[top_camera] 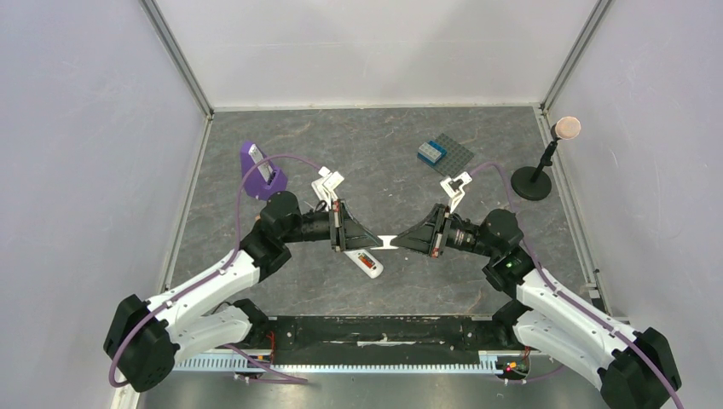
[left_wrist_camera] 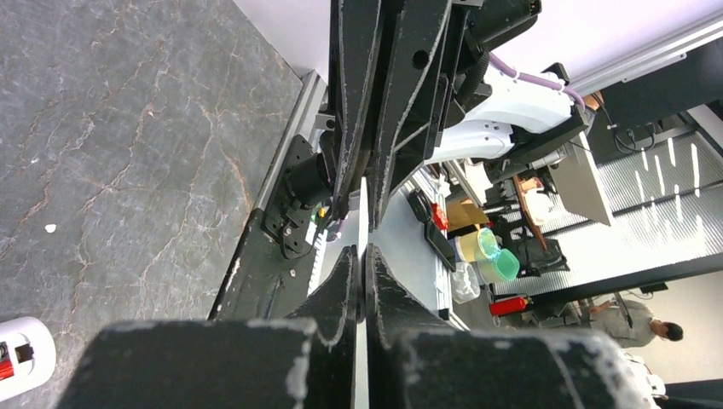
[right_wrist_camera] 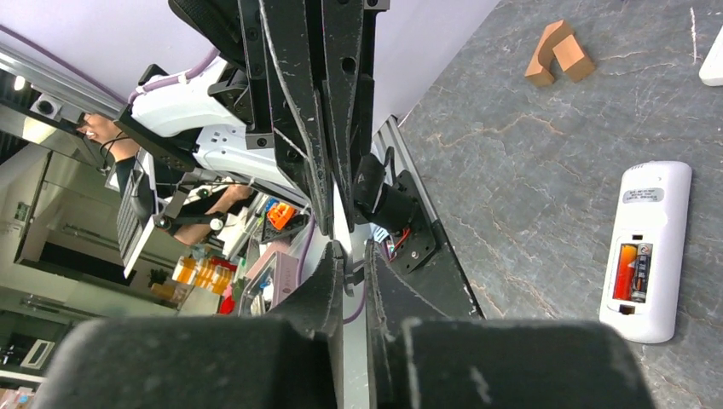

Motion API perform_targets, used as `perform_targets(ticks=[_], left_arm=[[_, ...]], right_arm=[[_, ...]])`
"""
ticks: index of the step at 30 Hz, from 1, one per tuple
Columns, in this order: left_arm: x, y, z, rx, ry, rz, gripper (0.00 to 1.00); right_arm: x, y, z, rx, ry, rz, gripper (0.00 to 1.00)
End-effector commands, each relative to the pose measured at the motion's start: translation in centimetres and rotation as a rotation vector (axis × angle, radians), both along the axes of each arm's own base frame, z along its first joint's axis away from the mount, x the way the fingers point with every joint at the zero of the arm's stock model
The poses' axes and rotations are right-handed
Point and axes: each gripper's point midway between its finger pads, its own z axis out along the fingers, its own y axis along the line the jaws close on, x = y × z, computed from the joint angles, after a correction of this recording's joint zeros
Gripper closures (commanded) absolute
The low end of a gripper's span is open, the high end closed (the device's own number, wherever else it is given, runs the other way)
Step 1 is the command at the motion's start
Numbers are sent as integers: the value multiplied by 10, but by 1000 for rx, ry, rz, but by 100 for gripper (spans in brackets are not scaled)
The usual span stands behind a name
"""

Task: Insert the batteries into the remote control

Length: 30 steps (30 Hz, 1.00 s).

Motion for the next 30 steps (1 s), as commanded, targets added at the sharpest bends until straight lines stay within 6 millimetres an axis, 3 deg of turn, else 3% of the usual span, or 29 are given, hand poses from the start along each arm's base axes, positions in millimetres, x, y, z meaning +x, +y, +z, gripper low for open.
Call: perform_targets(ticks=[1, 3, 6, 8, 12, 15, 20, 25, 30], left_arm=[[-6, 0, 19, -49, -14, -43, 89], [-1, 1, 18, -43, -14, -11, 73], [14, 7, 5, 37, -32, 88, 62], [32, 20, -13, 150, -41, 219, 59], [59, 64, -41, 344, -40, 471, 55], [71, 98, -70, 483, 3, 637, 51], [75, 130, -119, 632, 130, 792, 51], [75, 134, -153, 657, 213, 826, 51], [77, 131, -167, 658, 243, 817, 51]], right_arm=[[-3, 0, 9, 38, -18, 15, 100], [-3, 0, 7, 35, -7, 12, 100], [5, -1, -5, -8, 27, -32, 100], [8, -2, -22, -67, 53, -51, 100], [13, -2, -63, -261, 15, -109, 100], [-2, 15, -90, -371, -6, -67, 100], [-10, 28, -146, -566, 17, -66, 100], [-5, 35, -173, -648, 46, -71, 100], [10, 34, -185, -700, 56, -144, 100]])
